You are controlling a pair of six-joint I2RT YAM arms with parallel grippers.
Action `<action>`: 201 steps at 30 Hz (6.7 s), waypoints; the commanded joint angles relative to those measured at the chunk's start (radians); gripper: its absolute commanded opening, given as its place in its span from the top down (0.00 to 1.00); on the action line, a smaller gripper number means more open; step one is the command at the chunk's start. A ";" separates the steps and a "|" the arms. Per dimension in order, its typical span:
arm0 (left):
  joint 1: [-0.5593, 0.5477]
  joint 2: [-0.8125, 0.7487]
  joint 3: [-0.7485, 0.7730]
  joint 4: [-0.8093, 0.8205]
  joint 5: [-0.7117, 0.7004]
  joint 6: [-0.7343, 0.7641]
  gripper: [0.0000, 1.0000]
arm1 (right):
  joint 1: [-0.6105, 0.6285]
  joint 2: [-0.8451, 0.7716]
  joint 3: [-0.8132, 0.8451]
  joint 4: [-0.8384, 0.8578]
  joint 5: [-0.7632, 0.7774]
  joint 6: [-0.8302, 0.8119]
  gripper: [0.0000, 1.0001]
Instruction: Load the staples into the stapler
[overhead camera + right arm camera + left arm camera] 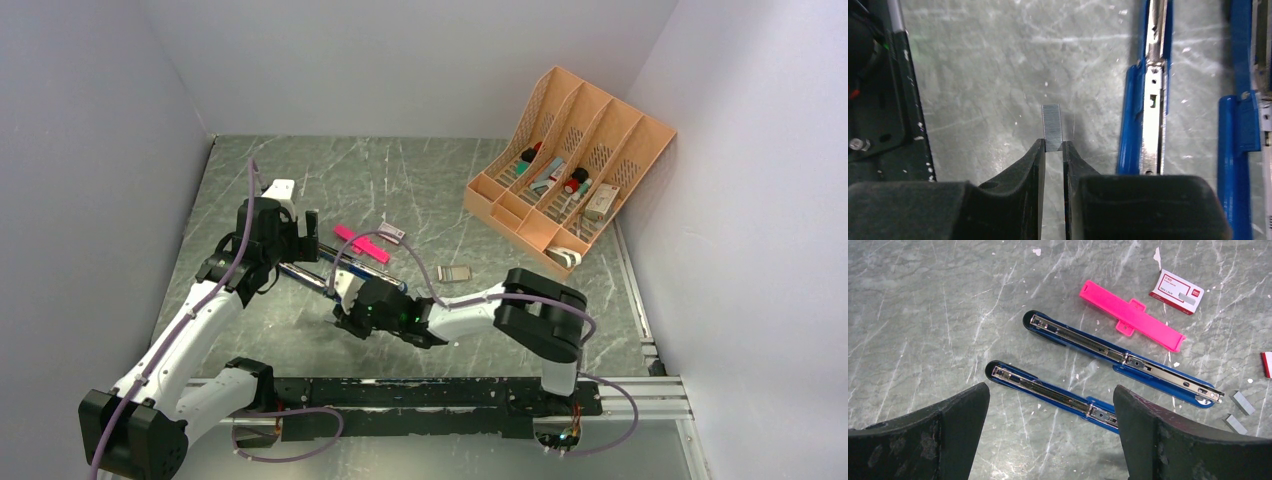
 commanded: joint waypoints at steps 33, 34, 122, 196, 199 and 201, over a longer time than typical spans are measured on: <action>-0.006 -0.013 -0.002 0.019 0.012 0.005 0.02 | -0.026 0.228 -0.096 0.241 -0.159 -0.048 0.66; -0.007 -0.013 -0.003 0.019 0.012 0.005 0.02 | -0.025 0.235 -0.105 0.265 -0.158 -0.038 0.67; -0.009 -0.015 -0.003 0.020 0.009 0.005 0.02 | -0.085 0.021 0.139 -0.236 0.212 0.133 1.00; -0.008 -0.015 -0.004 0.020 0.015 0.007 0.02 | -0.106 0.073 0.227 -0.464 0.119 0.074 1.00; -0.009 -0.015 -0.003 0.021 0.015 0.007 0.02 | -0.109 0.079 0.241 -0.489 0.111 0.069 1.00; -0.009 -0.015 -0.004 0.020 0.015 0.007 0.02 | -0.111 0.082 0.245 -0.500 0.107 0.066 1.00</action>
